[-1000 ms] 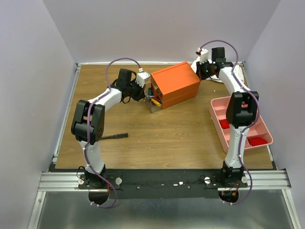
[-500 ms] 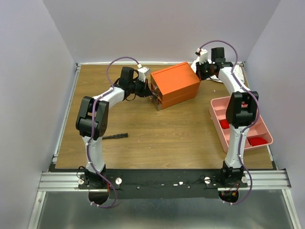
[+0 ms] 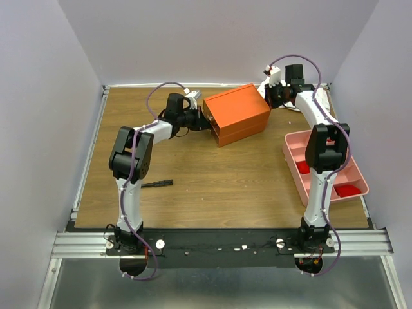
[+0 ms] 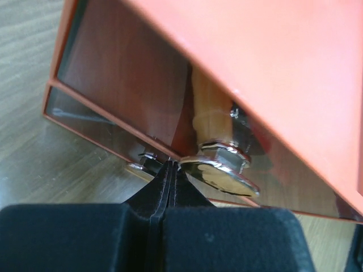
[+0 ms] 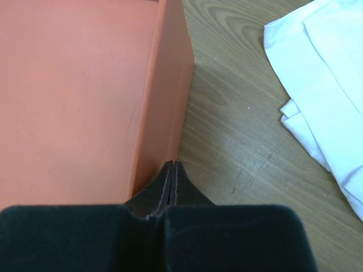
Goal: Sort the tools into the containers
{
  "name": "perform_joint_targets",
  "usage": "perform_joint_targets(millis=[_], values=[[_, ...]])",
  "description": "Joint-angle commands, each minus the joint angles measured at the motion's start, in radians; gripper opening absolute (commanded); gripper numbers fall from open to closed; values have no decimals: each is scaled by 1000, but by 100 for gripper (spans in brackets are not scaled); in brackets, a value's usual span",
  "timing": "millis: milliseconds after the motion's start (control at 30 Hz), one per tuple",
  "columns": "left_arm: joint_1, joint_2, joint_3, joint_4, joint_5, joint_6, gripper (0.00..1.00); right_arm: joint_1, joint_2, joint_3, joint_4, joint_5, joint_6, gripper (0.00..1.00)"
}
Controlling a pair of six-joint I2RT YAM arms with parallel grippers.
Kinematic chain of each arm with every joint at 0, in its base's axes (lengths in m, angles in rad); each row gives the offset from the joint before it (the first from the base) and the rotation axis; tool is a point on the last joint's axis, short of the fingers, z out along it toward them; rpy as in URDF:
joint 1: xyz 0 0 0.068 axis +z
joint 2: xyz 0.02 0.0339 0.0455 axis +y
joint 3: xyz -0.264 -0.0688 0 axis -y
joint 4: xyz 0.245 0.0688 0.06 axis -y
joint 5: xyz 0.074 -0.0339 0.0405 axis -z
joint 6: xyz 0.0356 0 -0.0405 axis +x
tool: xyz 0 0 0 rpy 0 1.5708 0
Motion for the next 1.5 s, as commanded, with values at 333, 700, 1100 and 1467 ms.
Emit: perform_joint_targets(millis=[333,700,1100,1467], values=[[72,-310,-76,-430,8,186,48,36,-43,-56,-9,168,-76,3],[140,-507,-115,-1247,-61,1100,55,-7,-123,-102,-5,275,-112,73],[142,-713,-473,-1162,-465,1544,55,-6,-287,-229,-17,239,-39,76],[152,-627,-543,-1062,-595,1645,56,-7,-339,-268,-23,205,-35,75]])
